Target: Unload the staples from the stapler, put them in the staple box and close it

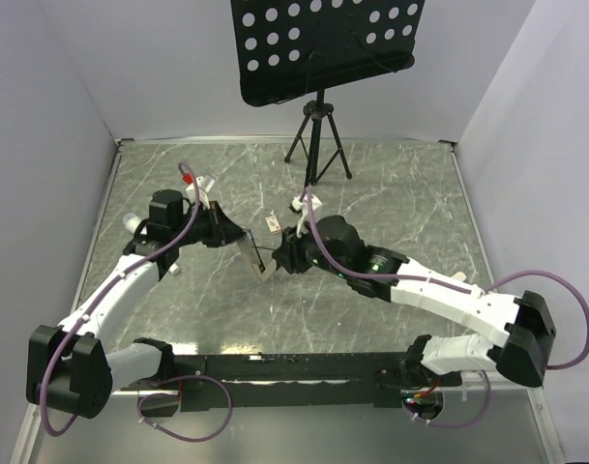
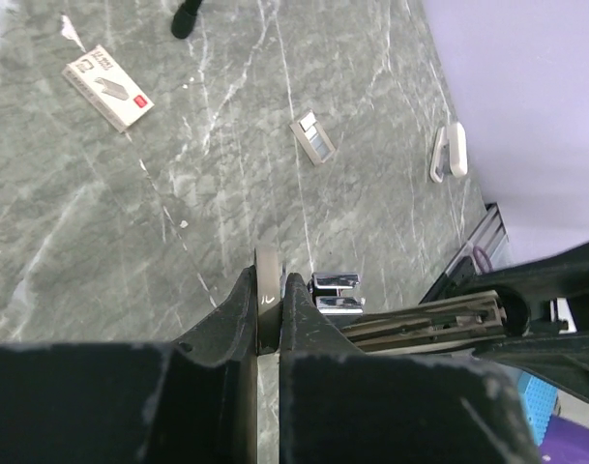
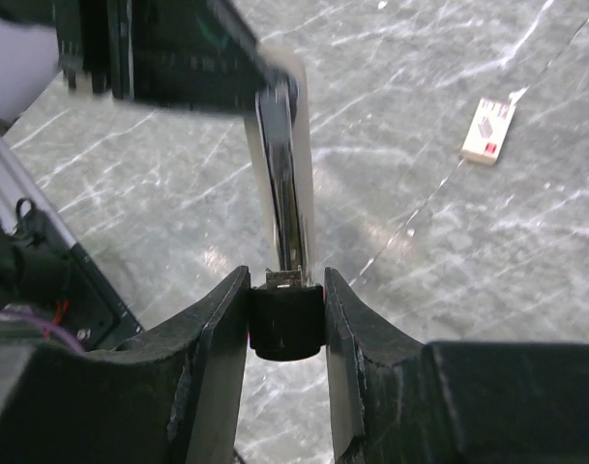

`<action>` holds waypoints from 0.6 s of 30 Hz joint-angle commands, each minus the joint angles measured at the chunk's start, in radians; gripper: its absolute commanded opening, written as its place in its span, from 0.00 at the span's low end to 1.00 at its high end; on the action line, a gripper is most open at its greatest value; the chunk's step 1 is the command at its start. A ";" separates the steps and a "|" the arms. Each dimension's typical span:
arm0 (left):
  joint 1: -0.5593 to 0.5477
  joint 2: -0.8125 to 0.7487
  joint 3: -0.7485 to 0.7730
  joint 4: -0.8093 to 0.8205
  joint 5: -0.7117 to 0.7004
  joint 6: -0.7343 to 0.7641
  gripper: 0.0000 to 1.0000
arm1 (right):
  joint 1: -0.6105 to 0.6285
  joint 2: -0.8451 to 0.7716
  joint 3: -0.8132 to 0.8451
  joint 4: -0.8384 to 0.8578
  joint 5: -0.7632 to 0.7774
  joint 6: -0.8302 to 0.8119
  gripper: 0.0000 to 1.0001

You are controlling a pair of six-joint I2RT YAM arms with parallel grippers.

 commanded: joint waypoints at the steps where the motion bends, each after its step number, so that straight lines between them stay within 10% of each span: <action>1: 0.059 -0.044 0.000 0.158 0.005 -0.121 0.01 | -0.010 -0.067 -0.143 -0.143 0.046 0.046 0.37; 18: 0.116 -0.017 -0.060 0.374 0.240 -0.260 0.01 | -0.010 -0.211 -0.267 -0.168 -0.032 0.129 0.69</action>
